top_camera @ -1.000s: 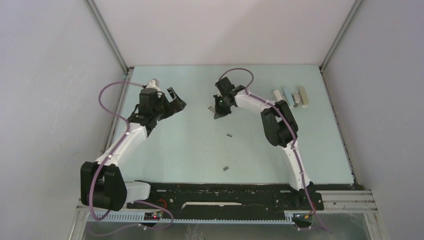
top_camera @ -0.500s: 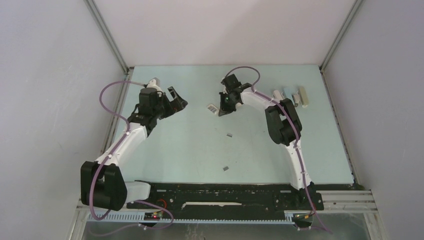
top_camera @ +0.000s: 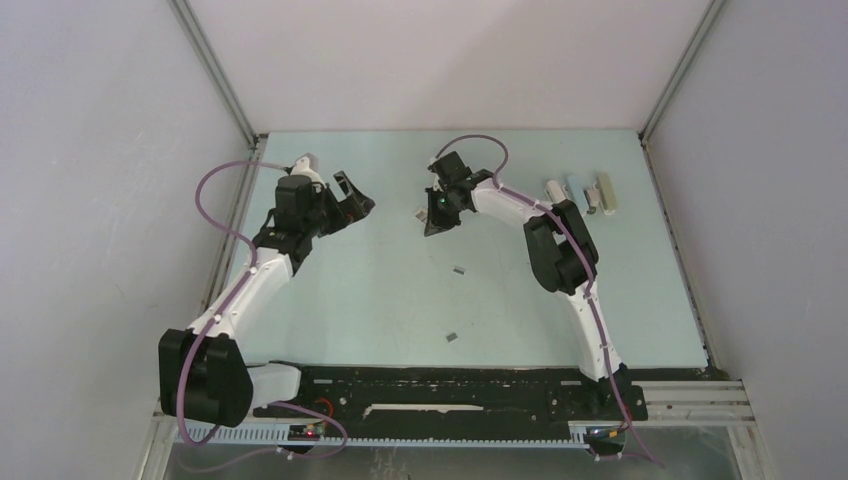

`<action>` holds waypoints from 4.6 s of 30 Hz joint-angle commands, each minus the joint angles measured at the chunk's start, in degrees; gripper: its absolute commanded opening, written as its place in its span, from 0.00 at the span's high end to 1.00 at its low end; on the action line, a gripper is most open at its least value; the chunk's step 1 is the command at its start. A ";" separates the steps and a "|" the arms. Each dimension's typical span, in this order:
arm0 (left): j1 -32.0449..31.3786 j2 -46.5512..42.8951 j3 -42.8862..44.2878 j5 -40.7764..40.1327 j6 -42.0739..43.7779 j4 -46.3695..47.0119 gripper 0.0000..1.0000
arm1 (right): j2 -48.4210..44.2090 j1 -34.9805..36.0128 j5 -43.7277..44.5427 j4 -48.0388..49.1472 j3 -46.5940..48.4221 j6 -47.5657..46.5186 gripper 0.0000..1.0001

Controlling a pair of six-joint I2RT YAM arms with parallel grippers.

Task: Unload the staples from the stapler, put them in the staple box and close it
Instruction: Adjust the staple box at the center of the board, then pick up the staple from the center of the board.

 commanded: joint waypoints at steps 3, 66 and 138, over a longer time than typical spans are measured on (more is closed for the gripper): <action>0.29 -1.94 -1.15 -0.05 -0.50 1.88 0.00 | 0.59 0.51 3.28 2.46 3.06 1.07 0.92; -40.13 -13.74 -10.56 -14.15 5.99 -7.60 0.03 | -65.74 -29.12 -47.86 -1.55 -53.46 -48.05 0.13; -52.00 20.81 11.23 -9.51 17.78 -18.27 0.36 | -64.59 -32.35 -46.07 2.89 -57.08 -45.97 0.08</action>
